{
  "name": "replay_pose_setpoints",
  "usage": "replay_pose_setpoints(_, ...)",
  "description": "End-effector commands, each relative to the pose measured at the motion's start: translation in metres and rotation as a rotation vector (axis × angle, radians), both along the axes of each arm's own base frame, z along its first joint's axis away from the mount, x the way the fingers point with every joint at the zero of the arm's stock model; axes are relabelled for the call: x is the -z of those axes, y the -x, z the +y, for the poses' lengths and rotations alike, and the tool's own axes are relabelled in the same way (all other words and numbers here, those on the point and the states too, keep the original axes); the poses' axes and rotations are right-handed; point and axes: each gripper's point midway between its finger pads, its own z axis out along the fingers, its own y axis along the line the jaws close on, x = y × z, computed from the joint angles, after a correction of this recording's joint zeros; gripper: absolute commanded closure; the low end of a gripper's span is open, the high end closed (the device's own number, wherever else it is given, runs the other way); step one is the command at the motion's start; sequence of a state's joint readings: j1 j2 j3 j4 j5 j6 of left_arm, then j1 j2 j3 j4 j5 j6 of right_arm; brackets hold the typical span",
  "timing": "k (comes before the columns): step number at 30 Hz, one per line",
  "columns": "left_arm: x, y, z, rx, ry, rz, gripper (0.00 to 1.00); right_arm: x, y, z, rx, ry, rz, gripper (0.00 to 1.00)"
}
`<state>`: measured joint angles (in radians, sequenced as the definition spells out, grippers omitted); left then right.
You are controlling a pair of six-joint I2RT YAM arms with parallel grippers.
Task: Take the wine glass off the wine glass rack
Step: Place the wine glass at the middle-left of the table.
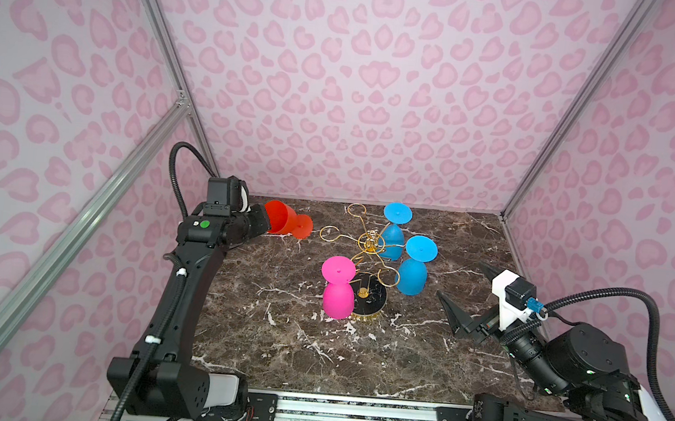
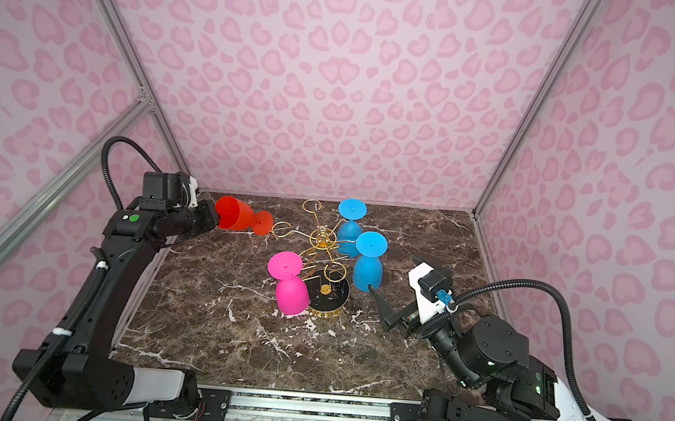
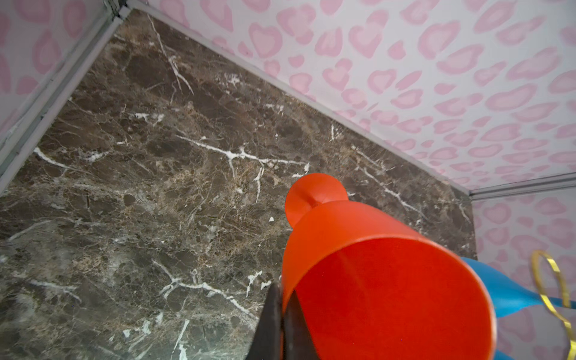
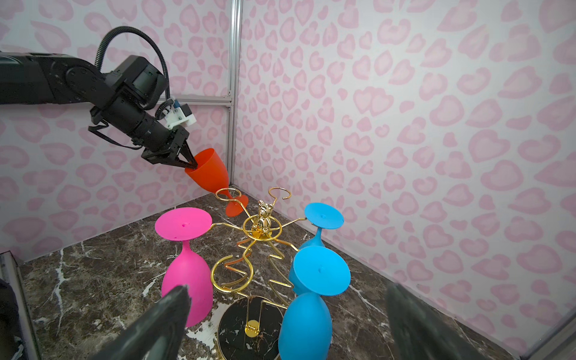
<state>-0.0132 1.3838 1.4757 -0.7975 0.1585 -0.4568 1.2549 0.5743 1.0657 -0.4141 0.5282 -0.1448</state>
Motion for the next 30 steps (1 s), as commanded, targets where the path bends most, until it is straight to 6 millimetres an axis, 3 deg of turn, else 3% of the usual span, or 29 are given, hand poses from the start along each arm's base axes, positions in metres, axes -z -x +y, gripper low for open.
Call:
replay_pose_setpoints(1,0.029,0.000,-0.001,0.063,-0.048,0.114,0.97,0.007,-0.003,-0.003,0.030,-0.012,0.027,0.00)
replay_pose_setpoints(10,0.084,-0.018,0.008,0.108,-0.152,0.307,0.97,0.018,-0.008,-0.004,0.054,0.009,0.078,0.00)
replay_pose_setpoints(24,0.107,-0.034,0.005,0.167,-0.256,0.428,0.97,0.026,-0.022,0.003,0.041,0.011,0.138,0.00)
replay_pose_setpoints(30,0.106,-0.041,0.004,0.185,-0.325,0.444,0.97,0.030,-0.028,0.005,0.036,0.002,0.165,0.00)
